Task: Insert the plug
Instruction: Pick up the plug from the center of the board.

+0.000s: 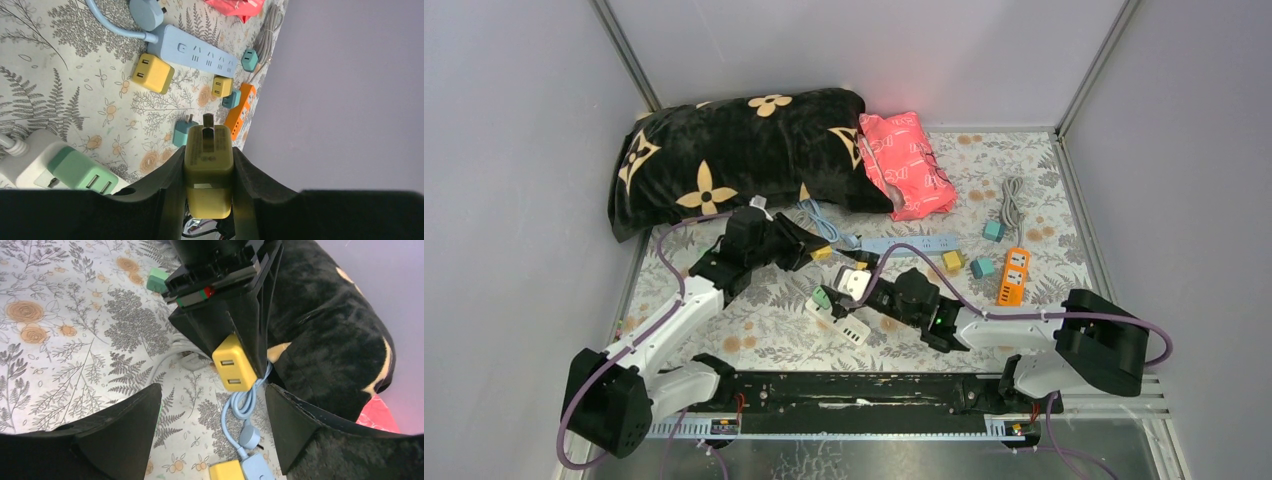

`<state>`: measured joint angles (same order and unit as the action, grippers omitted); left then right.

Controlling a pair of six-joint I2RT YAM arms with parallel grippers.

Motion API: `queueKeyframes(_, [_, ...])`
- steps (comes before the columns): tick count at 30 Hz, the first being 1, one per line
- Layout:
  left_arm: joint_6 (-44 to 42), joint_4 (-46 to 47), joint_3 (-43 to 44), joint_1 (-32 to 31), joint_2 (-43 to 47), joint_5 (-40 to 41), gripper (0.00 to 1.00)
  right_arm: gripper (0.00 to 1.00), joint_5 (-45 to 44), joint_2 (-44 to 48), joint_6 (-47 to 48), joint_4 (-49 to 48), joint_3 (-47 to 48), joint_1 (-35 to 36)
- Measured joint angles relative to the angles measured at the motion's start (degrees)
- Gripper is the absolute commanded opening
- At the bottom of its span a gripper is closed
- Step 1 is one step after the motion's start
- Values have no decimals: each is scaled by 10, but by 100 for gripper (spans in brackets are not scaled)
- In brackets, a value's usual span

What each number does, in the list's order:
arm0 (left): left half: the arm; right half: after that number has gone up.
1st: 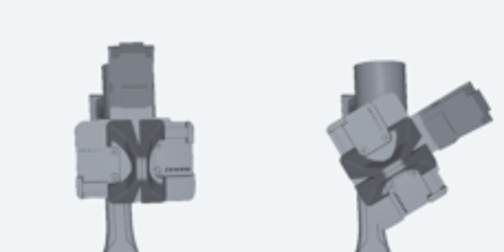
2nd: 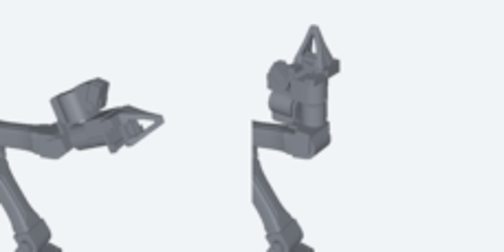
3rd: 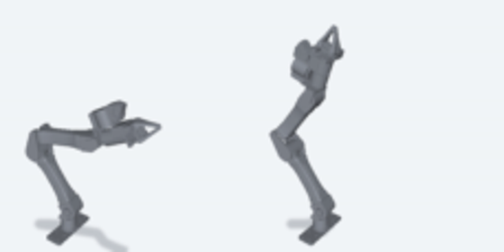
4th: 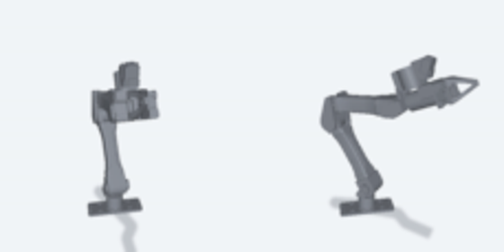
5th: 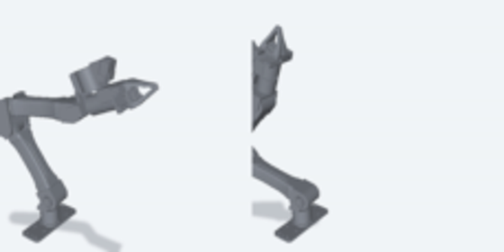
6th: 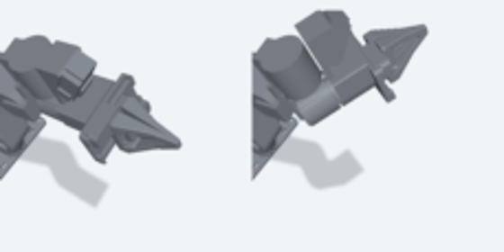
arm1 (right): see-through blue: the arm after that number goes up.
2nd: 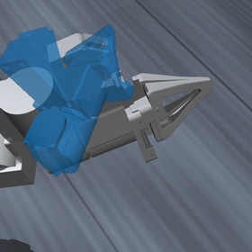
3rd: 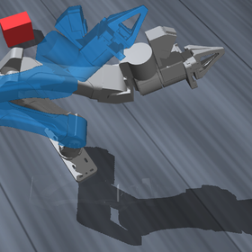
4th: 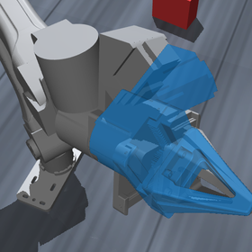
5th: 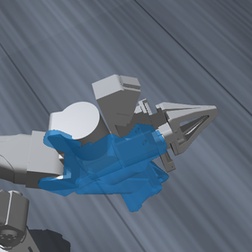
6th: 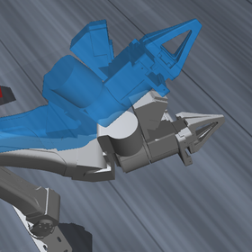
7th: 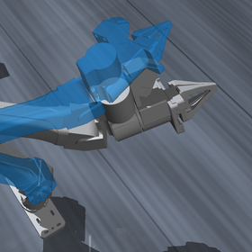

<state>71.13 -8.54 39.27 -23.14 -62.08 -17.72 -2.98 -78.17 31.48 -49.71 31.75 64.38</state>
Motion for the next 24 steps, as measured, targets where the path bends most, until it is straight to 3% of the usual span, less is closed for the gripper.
queueKeyframes(21, [43, 13, 0, -46, 1, 31, 29, 44, -97, -111, 147, -200, -17, 30])
queueKeyframes(24, [44, 12, -2, -46, 6, 34, 29, 43, -113, -128, 164, -234, -21, 31])
